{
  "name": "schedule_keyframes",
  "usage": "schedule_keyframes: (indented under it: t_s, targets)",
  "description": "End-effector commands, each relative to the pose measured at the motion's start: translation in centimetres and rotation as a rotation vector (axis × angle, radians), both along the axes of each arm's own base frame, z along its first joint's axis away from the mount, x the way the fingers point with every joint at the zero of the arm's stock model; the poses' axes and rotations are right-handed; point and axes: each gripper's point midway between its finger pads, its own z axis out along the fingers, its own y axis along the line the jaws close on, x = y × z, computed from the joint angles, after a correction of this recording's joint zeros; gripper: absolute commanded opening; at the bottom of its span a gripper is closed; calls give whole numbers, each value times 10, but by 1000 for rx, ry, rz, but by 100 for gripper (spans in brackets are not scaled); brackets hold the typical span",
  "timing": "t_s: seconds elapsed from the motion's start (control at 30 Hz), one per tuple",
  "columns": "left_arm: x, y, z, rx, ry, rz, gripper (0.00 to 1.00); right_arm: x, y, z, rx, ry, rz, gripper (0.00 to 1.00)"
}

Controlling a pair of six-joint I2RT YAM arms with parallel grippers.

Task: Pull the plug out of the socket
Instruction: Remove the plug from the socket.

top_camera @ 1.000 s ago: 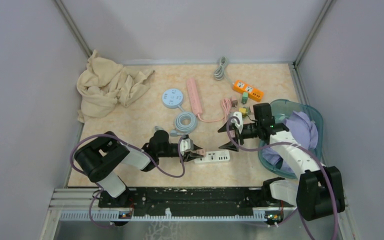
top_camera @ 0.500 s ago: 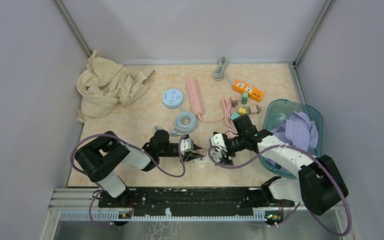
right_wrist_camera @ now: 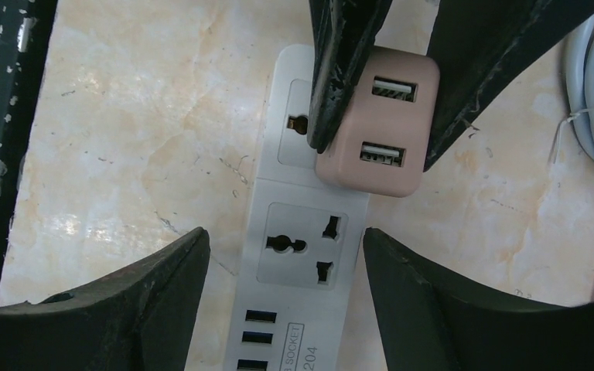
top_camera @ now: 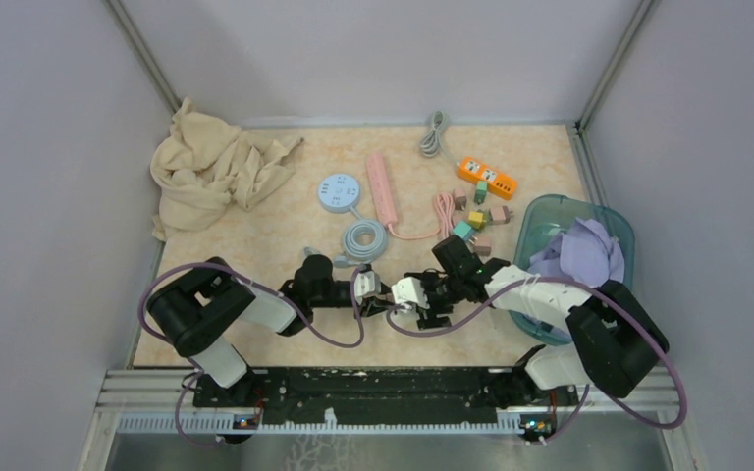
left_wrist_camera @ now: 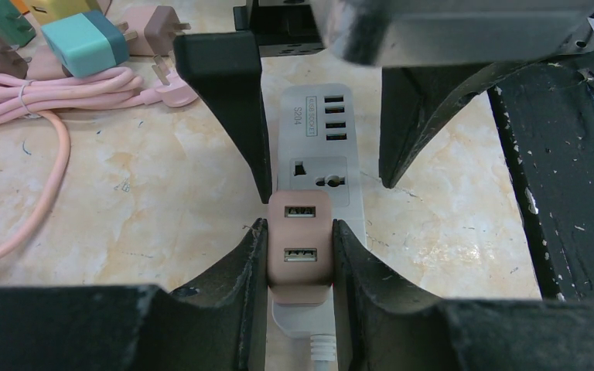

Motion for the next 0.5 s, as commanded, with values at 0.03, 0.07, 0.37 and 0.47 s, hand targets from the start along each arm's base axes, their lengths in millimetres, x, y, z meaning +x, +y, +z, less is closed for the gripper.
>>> schedule_keyframes:
  t_s: [0.03, 0.07, 0.37, 0.47]
  targets:
    - [-16, 17, -45, 143, 117, -9, 0, 18, 8, 5, -11, -61, -26, 67]
    - [-16, 17, -45, 141, 116, -11, 0, 19, 8, 4, -15, -62, -29, 63]
    - [-21, 16, -26, 36, 140, 13, 0, 20, 13, 7, -21, -55, -41, 28]
    - [-21, 15, -18, -22, 186, 41, 0, 23, 14, 9, -18, -51, -57, 19]
